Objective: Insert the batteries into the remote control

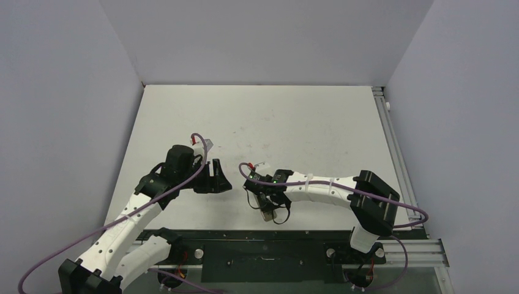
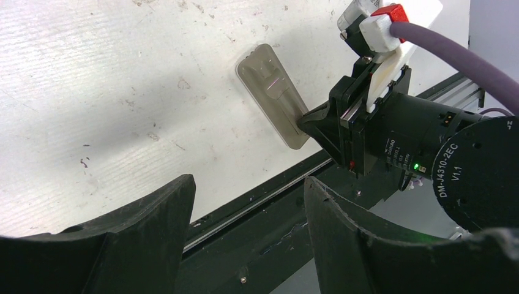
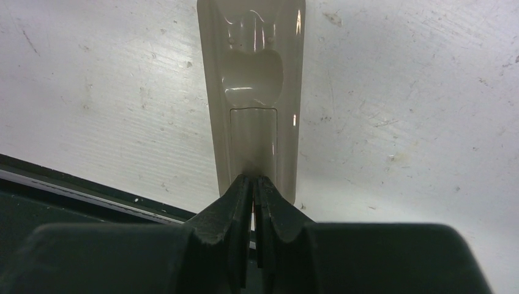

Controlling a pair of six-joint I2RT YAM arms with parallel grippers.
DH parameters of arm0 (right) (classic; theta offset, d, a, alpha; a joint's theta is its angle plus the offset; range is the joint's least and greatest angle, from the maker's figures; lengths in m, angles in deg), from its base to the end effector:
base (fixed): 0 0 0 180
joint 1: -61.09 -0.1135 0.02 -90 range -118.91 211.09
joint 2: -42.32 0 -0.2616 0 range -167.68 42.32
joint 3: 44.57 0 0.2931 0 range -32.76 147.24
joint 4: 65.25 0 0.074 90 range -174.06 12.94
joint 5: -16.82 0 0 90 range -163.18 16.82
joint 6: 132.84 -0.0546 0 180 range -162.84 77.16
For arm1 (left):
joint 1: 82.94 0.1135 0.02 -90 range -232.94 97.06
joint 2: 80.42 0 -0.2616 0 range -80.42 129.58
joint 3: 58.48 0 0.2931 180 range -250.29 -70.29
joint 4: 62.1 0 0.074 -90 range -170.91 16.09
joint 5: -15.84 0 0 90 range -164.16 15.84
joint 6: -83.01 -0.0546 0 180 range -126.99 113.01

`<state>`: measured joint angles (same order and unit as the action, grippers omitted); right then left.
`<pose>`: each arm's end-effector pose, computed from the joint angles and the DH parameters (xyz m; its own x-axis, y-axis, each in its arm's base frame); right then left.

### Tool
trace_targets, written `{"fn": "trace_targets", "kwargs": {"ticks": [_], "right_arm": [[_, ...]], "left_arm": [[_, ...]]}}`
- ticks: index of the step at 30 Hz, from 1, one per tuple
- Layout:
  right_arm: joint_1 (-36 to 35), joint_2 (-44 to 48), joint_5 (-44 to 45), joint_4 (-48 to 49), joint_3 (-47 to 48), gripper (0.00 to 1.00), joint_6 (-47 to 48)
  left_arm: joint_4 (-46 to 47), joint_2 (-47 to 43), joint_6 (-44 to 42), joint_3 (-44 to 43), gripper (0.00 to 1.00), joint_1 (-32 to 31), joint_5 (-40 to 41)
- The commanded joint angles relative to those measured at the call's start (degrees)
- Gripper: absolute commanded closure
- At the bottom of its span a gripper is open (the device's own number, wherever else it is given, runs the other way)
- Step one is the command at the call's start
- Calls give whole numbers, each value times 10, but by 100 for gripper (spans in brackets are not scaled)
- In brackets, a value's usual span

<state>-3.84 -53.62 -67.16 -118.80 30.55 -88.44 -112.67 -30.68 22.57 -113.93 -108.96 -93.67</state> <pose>0.1559 0.3197 0.1460 -0.9205 -0.2910 -0.2607 -0.3303 0.9360 0.1218 0.2001 -0.1180 0.2538 -0.8603 -0.0975 -0.5004 0.2320 0.7991 -0.5546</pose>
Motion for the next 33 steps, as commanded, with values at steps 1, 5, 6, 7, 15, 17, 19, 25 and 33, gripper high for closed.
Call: {"fn": "trace_targets", "kwargs": {"ticks": [1,5,6,7,15,17,19,25,33], "right_arm": [[-3,20,11,21,-8,91,-5],[-3,19,11,24,-17,91,-5],[-3,18,11,24,-19,91,-5],[-3,18,9,25,-22,91,-5],[-6,24,5,30,-39,91,-10],[-6,26,9,28,-36,91,-10],[-6,28,14,24,-29,91,-10],[-6,35,28,26,-10,81,-5],[-11,57,54,32,-4,71,-5]], "left_arm": [[20,2,0,-2,38,5,2],[20,4,0,-2,38,6,3],[20,4,0,-2,38,6,3],[20,5,0,-2,38,7,3],[20,7,1,-2,38,9,3],[20,8,0,-2,38,9,3],[20,8,1,-2,38,10,3],[20,8,0,-2,38,10,3],[20,5,0,-2,38,10,5]]}}
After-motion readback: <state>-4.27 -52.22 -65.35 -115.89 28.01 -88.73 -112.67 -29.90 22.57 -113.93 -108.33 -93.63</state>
